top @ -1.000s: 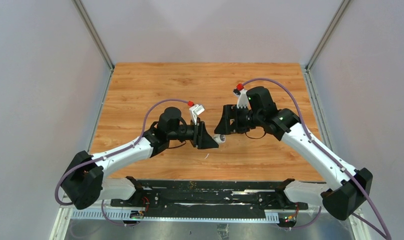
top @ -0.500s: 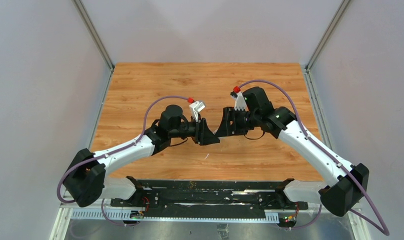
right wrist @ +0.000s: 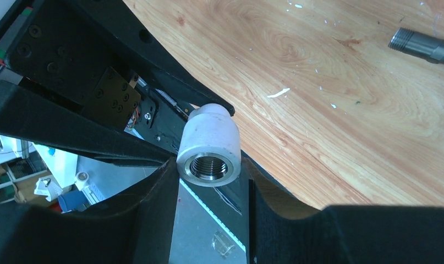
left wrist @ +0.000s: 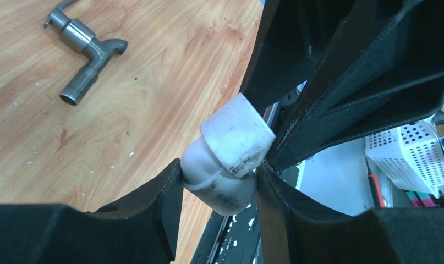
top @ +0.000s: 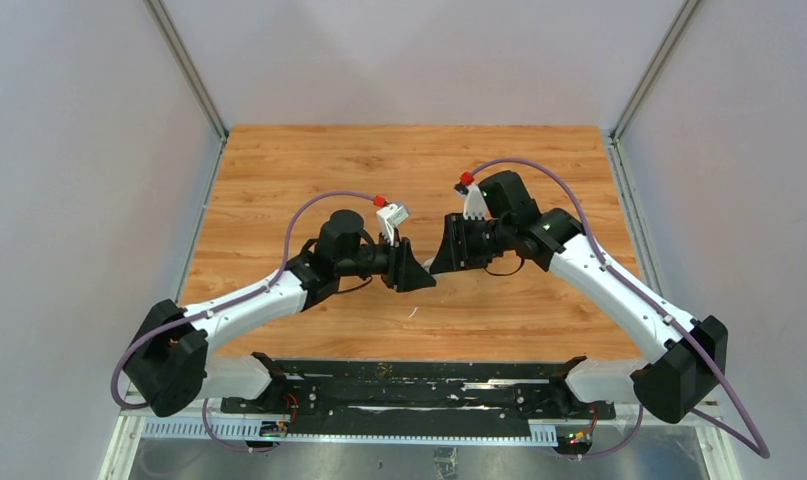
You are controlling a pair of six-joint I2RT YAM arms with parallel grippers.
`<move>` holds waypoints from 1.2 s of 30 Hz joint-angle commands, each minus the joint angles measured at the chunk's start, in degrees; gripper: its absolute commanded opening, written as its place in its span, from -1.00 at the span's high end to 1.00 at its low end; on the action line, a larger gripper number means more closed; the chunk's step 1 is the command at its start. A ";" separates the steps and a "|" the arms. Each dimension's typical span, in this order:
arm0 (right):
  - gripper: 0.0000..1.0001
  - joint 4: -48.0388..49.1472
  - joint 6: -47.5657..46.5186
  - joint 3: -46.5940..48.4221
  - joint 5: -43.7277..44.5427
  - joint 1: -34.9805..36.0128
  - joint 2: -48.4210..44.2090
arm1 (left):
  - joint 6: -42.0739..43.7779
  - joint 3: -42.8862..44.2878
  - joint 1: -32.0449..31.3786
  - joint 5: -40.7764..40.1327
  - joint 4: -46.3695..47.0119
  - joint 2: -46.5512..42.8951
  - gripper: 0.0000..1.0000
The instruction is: Install the water faucets
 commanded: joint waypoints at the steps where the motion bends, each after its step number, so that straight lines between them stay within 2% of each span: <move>1: 1.00 0.18 -4.49 3.04 -4.36 0.92 -0.05 | 3.85 0.06 0.01 1.88 4.58 -3.80 0.09; 3: 1.00 0.63 -8.29 3.18 -6.48 0.89 -1.31 | 5.05 -0.99 0.01 2.15 4.63 -5.39 -0.67; 4: 1.00 0.86 -9.78 3.18 -7.56 0.87 -2.00 | 6.11 -1.66 0.01 2.94 4.61 -6.54 -0.93; 5: 1.00 1.27 -11.88 2.97 -9.31 0.85 -2.58 | 7.26 -2.32 0.01 4.19 4.60 -7.65 -0.98; 11: 1.00 2.44 -26.20 2.54 -23.86 0.96 -5.61 | 11.10 -6.78 0.01 9.19 4.59 -15.76 -0.99; 14: 1.00 1.42 -35.31 2.82 -31.03 1.01 -6.26 | 11.14 -7.62 0.01 10.85 4.50 -17.19 -0.99; 16: 1.00 -0.30 -40.43 3.56 -32.56 1.47 -6.07 | 10.29 -7.32 0.01 11.85 4.25 -16.96 -0.99; 23: 1.00 -11.00 -53.84 11.84 -26.38 6.15 -1.21 | 7.04 -5.14 0.01 16.72 4.19 -13.98 -0.96; 27: 1.00 -15.55 -58.20 15.83 -20.54 9.80 2.13 | 6.23 -4.55 -0.07 17.69 4.23 -12.89 -0.82; 36: 1.00 -17.72 -59.32 17.70 -20.25 10.77 4.26 | 7.53 -6.07 -0.04 14.73 4.23 -17.34 -0.74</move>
